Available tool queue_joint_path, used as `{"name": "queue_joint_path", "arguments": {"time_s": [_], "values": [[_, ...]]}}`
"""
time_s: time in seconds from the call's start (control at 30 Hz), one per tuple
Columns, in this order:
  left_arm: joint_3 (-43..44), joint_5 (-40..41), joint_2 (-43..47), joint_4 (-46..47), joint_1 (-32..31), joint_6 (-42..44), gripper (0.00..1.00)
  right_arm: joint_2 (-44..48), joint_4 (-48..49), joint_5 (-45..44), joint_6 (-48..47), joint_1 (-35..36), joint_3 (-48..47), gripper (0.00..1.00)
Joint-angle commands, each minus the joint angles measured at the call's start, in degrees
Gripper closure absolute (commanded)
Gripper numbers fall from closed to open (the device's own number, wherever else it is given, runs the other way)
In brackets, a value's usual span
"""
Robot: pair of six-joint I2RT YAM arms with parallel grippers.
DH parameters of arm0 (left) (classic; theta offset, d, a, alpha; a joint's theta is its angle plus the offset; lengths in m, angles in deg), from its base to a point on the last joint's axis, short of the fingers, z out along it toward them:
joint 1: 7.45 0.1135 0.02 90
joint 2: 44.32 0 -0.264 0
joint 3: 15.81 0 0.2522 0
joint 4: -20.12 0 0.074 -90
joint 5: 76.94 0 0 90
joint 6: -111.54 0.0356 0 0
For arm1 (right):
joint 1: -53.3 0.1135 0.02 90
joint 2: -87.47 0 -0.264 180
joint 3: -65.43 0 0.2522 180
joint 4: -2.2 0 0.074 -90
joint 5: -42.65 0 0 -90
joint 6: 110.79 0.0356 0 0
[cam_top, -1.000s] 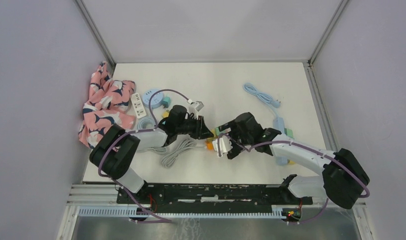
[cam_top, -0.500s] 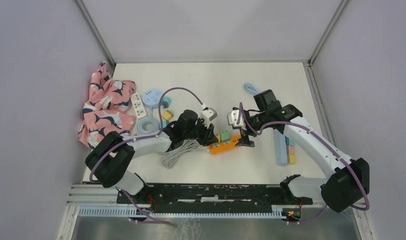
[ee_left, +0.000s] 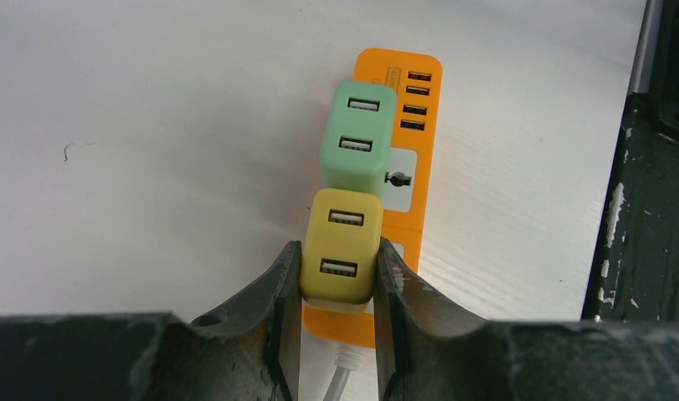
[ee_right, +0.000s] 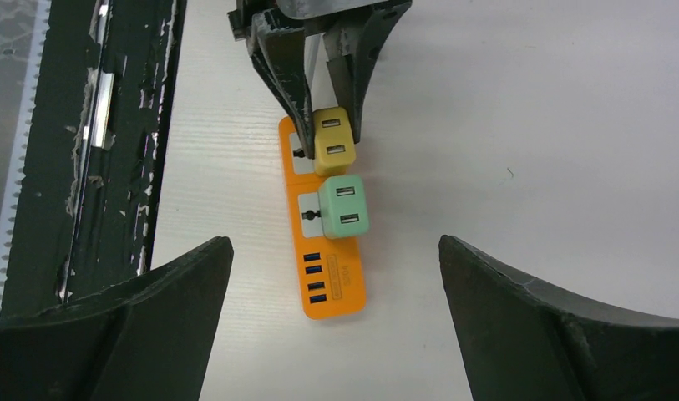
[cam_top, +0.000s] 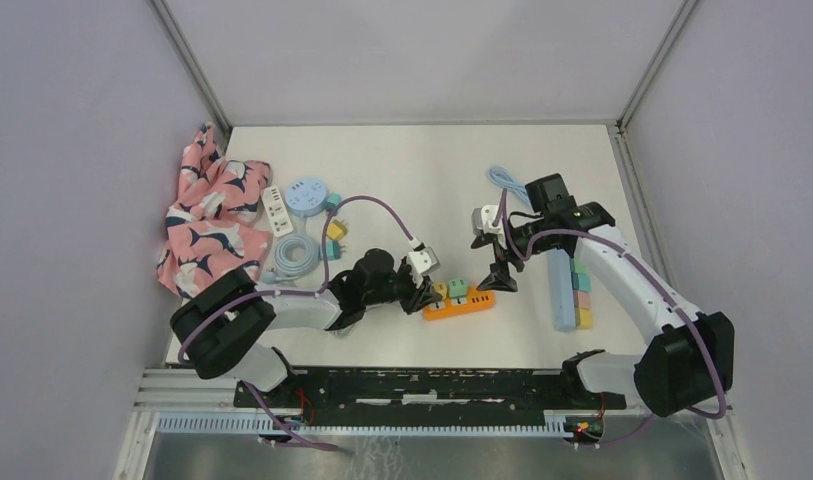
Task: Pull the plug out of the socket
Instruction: Remove the plug from the socket.
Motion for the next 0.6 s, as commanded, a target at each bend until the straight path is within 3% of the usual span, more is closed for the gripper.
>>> {"name": "queue_joint_path", "arguments": {"time_s": [0.0,0.13,0.3,0.57], "values": [[-0.82,0.26,-0.12,11.07,-0.99,4.42,0.97,-2.04,-4.02,4.34,-10.20,-0.08,1.34,0.00],[-1.68,0.33,0.59,11.63,-1.30,4.73,0.97,-6.40,-7.69,2.79,-13.96,-0.12,-0.39,0.01],[-2.42,-0.38,0.21,12.99,-1.47,5.09,0.97,-11.23,-9.93,2.46,-13.49,-0.08,-2.64,0.13],[-3.25,-0.76,-1.06,16.03,-1.92,5.21,0.97,-10.63,5.27,-2.21,-3.26,2.81,3.13,0.21]]}}
